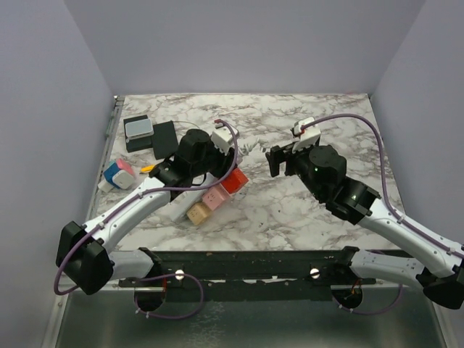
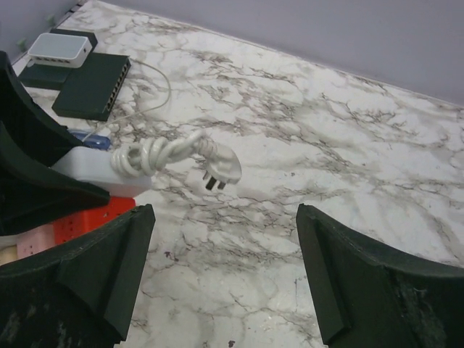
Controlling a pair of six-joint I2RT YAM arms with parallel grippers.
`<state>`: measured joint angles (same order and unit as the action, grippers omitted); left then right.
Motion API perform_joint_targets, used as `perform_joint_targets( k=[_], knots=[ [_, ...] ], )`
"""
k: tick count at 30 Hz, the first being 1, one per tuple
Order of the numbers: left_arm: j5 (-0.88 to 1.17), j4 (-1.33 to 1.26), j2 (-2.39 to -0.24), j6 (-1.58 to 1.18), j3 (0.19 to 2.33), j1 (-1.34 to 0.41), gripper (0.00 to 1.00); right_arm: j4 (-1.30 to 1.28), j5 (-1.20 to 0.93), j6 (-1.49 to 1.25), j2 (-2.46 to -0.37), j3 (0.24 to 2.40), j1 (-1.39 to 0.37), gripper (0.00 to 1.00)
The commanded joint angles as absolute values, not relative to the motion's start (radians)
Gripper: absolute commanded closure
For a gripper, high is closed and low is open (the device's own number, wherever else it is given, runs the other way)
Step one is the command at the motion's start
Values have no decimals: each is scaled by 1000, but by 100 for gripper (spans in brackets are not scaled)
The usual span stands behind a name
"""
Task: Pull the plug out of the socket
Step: Move the socket to the center of the board.
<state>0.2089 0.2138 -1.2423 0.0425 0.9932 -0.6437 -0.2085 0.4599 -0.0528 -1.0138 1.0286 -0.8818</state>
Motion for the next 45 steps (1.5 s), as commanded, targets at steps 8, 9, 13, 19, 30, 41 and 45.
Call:
perform_joint_targets(
  k=[8, 9, 13, 19, 30, 41, 45],
  knots=[
    [73, 63, -1274, -299, 1158, -646, 100, -169, 595, -121, -902, 936, -880, 10],
    [72, 48, -1278, -336, 1157, -646, 100, -171, 602, -125, -896, 934, -880, 10],
    [63, 5, -1288, -406, 1146, -646, 100, -185, 615, -141, -881, 928, -880, 10],
    [-24, -48, -1263, -298, 1143, -645, 100, -199, 623, -169, -855, 913, -880, 10],
    [-81, -71, -1285, -289, 1274, -645, 100, -215, 637, -208, -842, 904, -880, 10],
    [-40, -227, -1330, -527, 1184, -656, 100, -224, 650, -227, -842, 890, -881, 10],
    [-44, -377, -1331, -643, 1073, -677, 100, -221, 653, -241, -848, 883, -880, 10]
  ],
)
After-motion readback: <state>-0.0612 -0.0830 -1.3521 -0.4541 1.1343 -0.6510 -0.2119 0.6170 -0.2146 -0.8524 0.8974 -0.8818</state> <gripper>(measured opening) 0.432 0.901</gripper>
